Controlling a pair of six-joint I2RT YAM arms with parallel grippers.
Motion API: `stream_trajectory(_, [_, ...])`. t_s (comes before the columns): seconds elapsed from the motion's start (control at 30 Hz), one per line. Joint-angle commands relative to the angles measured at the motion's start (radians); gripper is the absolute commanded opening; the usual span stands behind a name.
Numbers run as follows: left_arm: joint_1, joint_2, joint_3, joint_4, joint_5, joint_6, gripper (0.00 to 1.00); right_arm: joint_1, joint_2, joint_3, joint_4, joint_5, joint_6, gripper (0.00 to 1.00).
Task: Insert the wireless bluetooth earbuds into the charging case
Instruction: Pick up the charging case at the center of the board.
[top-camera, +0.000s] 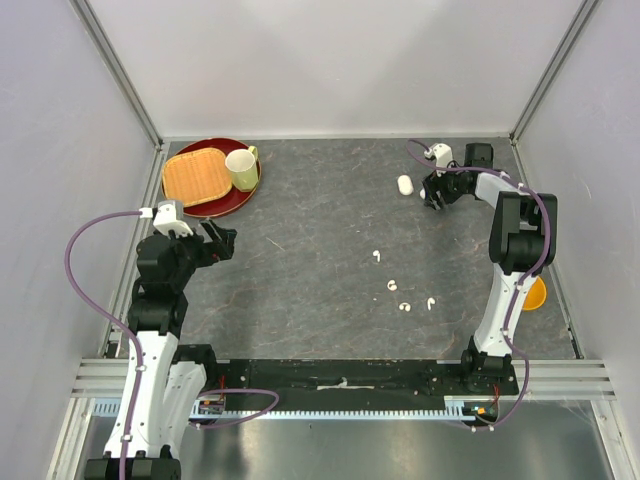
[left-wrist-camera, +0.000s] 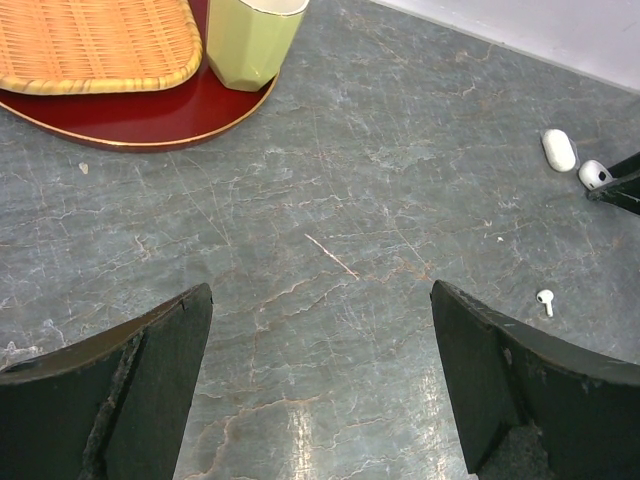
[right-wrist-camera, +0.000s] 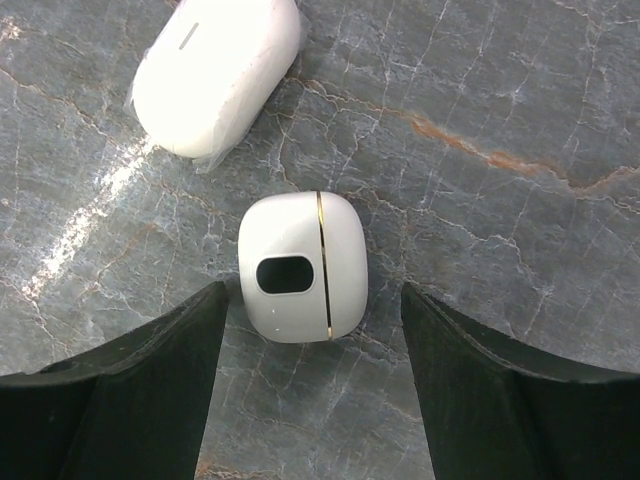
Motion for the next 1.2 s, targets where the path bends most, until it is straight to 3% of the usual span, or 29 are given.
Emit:
stream_trajectory(0.0, [0.008,0.001,-0.001,0.032,0.015,0.002,0.96,0.005,0.013,0.028,0.023,-0.007,-0.027,0.78])
stream_trajectory(0.47, [0.011,0.003,-0.001,0.026,0.004,0.005,0.96,0.027,0.039,0.036,0.017,0.009,-0.044,0.72])
stream_trajectory(0.97, [0.023,0.013,0.011,0.053,0.029,-0.046,0.96,0.034,-0.025,0.01,-0.003,0.035,0.028,0.23])
stream_trajectory(1.07, [0.031,0.021,0.013,0.086,0.093,-0.087,0.96,0.04,-0.099,-0.036,0.035,-0.003,0.1,0.16])
stream_trajectory(1.17, [0.037,0.042,0.018,0.113,0.284,-0.063,0.96,0.062,-0.208,-0.117,0.105,-0.033,0.145,0.13])
